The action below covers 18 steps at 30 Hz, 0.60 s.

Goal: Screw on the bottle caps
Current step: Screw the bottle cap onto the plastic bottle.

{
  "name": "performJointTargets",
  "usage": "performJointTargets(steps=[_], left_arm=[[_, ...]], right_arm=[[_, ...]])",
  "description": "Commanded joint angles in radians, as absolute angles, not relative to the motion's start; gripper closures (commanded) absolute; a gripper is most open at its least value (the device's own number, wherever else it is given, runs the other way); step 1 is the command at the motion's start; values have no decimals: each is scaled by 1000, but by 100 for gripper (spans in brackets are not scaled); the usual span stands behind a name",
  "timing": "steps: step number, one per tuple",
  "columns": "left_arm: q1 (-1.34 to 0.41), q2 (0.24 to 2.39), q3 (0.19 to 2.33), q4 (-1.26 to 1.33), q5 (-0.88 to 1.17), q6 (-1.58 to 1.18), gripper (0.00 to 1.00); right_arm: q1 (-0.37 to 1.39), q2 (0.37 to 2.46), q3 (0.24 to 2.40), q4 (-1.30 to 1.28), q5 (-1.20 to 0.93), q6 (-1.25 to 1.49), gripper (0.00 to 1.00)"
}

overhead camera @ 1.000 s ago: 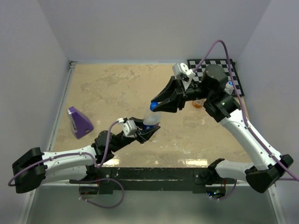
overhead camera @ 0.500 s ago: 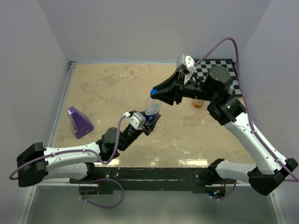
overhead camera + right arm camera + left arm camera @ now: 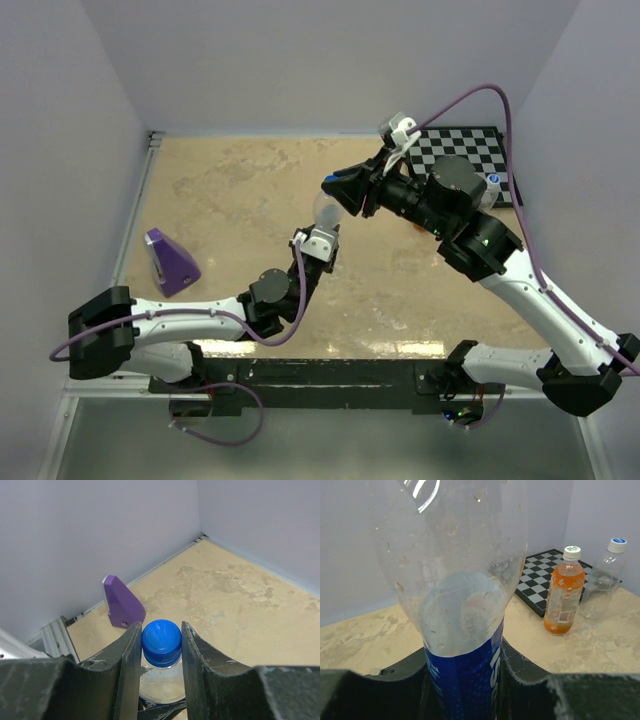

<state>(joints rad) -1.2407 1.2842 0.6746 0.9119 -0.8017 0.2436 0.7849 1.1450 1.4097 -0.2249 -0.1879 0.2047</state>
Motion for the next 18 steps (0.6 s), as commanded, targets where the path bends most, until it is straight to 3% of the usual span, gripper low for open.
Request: performJointTargets(steps=[1,8,9,14,18], left_arm=[[-1252,1325,753,1025,-883,337,71],[-1252,1362,764,1029,-887,341,71],[-1250,1364,762,1025,-887,339,70],[-1243,1365,761,964,-882,296,71],[-1204,1338,749,843,-810,186,71]], right_arm=[[824,1160,1401,-270,-23,308,100],[847,1167,1391,-282,60,319,100],[847,1166,1393,-276,58,321,96],[847,1155,1414,-268,12,310,55],[845,1152,1463,-290,3,275,39]])
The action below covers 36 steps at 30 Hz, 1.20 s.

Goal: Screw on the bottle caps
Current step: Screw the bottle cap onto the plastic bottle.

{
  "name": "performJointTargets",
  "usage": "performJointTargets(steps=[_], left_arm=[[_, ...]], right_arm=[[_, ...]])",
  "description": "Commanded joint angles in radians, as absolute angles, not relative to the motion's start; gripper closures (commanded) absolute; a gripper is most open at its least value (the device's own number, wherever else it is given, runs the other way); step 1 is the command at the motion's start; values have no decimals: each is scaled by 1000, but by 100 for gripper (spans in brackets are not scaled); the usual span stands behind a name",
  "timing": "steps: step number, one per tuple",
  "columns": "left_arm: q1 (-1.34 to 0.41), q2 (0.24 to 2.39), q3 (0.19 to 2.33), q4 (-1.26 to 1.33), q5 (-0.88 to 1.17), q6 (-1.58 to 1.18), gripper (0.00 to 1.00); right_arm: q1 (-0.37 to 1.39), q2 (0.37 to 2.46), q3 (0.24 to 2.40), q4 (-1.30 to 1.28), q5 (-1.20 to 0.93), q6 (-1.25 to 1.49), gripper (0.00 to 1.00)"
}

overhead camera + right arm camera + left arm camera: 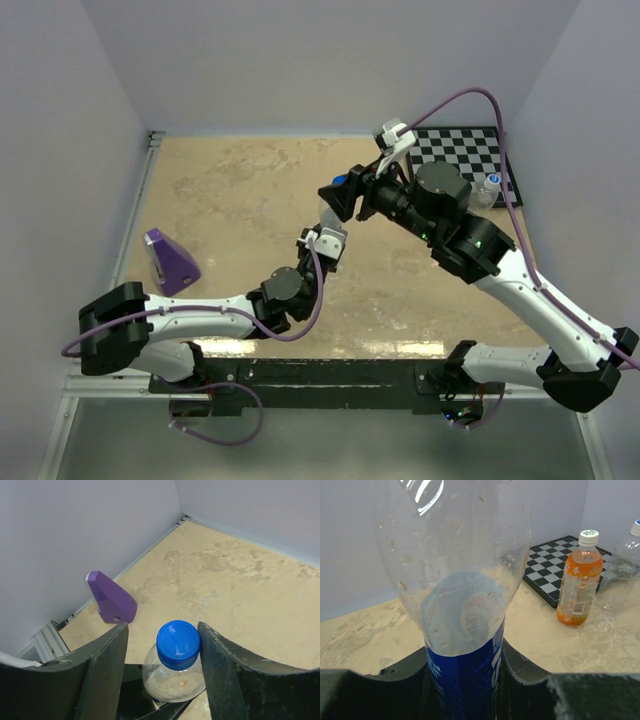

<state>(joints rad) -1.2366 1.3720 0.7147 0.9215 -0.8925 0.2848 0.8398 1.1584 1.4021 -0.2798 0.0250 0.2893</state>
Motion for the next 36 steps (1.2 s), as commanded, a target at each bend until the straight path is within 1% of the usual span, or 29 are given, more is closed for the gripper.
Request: performJointTargets(steps=[1,3,6,8,10,12,16,17,18,21,24,27,30,33,36], left_arm=[[-1187,1327,744,815,-775,134,70],[-1140,1304,733,753,-677,68,71],[-1097,1272,698,739,-560,32,70],[-1065,1252,683,732,-482,9,70],[-1013,1229,661,720,-369,-38,70],[-941,1207,652,704,-223,-80,70],[-844,1183,670,664,-34,-71,70],[-827,1181,687,652,-5,-58,70],[-803,1183,701,635,67,-48,70],[-718,1192,744,615,237,-22,70],[-655,1212,775,626,365,26,70],[-600,1242,798,656,500,37,70],[-568,1273,834,638,589,67,70],[-548,1296,856,600,624,90,70],[-532,1293,839,617,627,92,71]], right_arm=[[842,1149,1474,-288,3,264,35],[824,1146,1483,-282,-52,239,30],[747,1135,1459,-239,-171,218,26],[652,1126,1431,-194,-332,224,23],[585,1117,1410,-154,-444,210,23],[552,1120,1414,-149,-521,167,16],[476,1135,1434,-163,-647,68,16],[445,1143,1437,-164,-697,48,16],[418,1152,1442,-166,-754,40,16],[361,1193,1456,-146,-897,26,19],[347,1241,1459,-81,-1017,34,23],[344,1291,1496,-98,-1071,-26,23],[344,1316,1516,-100,-1060,-86,22],[342,1336,1529,-78,-1065,-123,22],[344,1356,1548,-90,-1066,-166,22]])
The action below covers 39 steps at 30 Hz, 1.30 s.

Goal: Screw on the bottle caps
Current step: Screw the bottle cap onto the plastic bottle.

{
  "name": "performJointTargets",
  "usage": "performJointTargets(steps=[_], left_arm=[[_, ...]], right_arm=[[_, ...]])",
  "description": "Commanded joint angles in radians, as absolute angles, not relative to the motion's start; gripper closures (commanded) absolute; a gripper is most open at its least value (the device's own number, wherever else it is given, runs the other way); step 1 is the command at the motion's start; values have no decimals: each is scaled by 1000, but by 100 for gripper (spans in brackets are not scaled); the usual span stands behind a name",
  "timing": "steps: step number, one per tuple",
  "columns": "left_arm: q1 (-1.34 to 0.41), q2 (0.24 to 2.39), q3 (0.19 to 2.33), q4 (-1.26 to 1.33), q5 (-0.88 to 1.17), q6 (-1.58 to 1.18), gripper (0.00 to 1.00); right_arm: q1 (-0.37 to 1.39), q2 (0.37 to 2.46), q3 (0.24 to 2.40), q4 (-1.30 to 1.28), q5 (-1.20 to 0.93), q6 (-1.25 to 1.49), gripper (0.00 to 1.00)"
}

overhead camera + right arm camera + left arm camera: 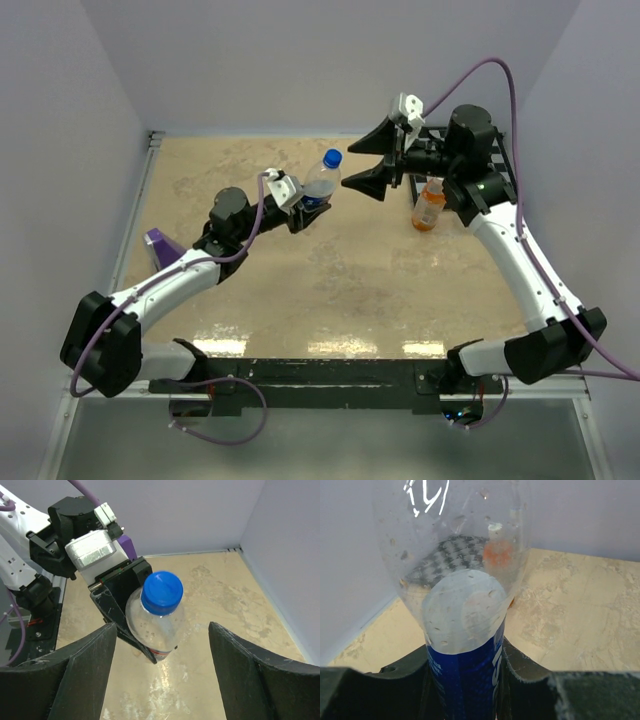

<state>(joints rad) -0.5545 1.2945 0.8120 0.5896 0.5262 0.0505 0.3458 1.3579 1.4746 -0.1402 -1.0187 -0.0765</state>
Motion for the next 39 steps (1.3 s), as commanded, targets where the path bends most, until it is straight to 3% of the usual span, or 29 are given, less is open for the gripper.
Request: performJointTargets(steps=[1,26,39], left_arm=[[-531,1293,835,617,623,95,71],[-454,1292,861,465,523,290,70],[-454,1264,854,448,526,327,70]], right_arm=[[344,1362,1552,-100,-1069,-182,22],[397,1611,1813,-405,-1117,-360,32],[400,1624,1833,-451,-1114,-364,56]])
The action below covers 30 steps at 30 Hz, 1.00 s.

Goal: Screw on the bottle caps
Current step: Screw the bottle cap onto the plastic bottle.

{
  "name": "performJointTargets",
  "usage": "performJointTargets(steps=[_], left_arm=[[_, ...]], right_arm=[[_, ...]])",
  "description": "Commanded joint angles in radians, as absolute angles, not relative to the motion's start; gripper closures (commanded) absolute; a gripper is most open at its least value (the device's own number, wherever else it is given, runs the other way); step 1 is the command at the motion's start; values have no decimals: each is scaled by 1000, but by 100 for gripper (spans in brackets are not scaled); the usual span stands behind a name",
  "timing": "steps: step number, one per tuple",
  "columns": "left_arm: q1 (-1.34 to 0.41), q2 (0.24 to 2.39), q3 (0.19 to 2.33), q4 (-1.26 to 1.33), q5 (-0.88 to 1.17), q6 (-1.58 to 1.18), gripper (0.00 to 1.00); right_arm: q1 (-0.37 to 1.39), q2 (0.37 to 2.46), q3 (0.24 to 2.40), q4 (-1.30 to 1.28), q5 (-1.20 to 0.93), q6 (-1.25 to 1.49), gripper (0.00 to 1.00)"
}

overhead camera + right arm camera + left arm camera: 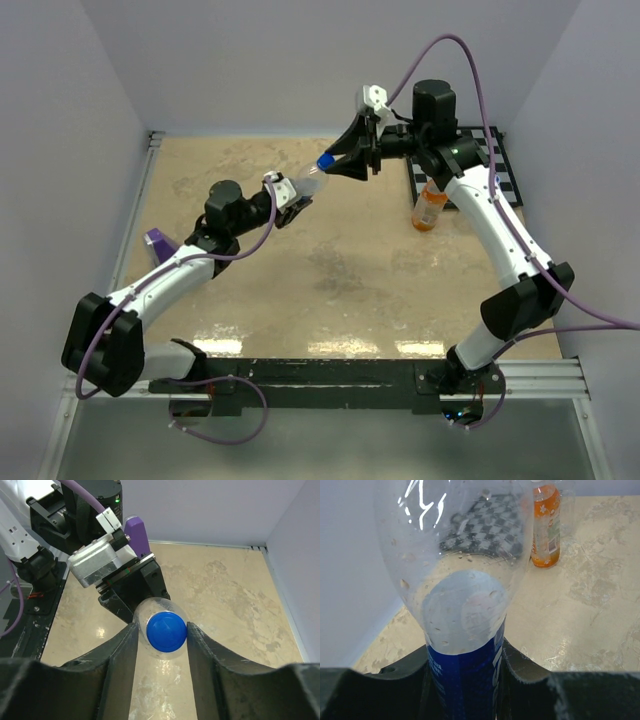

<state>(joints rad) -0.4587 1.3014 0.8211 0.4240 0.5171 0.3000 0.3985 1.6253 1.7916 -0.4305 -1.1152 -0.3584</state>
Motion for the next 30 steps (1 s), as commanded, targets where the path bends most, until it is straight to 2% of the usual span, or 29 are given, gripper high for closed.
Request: performJointTargets(steps=[1,4,8,14,22,28,30], left_arm=[[-454,1262,851,448,528,327,71],[-454,1255,851,451,535,327,70],[-454,1250,847,465,531,321,71],[-471,1235,819,534,407,270,72],[-574,1203,770,578,45,305,72],[-606,1198,762,594,-66,310,72],[-607,1198,761,592,-64,308,72]], right_arm=[[400,1628,1833,-451,-1114,-362,57],[403,1631,1836,-451,-1114,-360,65],[406,1626,1830,-428,-1095,-328,82],[436,1594,1778,-359,-931,-171,100],[531,1513,1710,-322,-502,234,100],[635,1499,1721,-388,-214,388,100],[656,1503,1720,-385,-193,394,92]])
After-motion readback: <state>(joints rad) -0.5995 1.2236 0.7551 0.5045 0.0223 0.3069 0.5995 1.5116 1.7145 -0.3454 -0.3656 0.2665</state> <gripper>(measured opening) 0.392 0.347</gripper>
